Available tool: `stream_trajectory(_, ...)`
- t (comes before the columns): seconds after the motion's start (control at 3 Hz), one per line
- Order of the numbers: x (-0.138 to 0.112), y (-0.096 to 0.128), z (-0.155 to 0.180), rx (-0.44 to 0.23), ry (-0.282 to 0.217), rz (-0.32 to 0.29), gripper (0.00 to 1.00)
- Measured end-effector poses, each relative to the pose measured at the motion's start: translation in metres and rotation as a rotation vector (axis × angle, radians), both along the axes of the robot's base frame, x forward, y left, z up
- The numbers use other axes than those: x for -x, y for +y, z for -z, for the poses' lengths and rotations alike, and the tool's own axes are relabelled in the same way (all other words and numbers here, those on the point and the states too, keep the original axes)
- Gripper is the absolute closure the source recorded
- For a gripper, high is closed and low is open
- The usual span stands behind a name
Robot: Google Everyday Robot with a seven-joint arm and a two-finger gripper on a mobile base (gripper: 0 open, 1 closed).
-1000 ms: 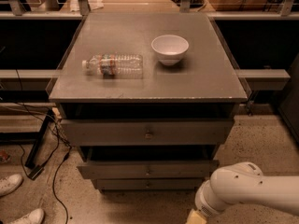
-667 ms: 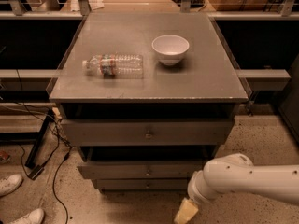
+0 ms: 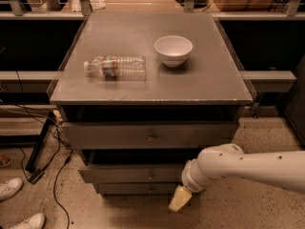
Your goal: Open middle drawer
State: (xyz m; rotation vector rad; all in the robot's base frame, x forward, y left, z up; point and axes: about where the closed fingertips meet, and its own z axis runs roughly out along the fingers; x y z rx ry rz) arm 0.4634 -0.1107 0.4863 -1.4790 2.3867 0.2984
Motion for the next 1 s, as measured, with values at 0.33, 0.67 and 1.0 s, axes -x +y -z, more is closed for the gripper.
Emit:
stream_trajectory(0.33,-0.02,0.009,0.011,-0.003,-0.002,-0.017,0.0)
stream_trajectory(0.67,-0.035,0.014,0.024,0.001,0.007,-0.026,0.0)
stream_trajectory(1.0,-0.045,0.018,0.036,0.006,0.019,-0.033,0.0)
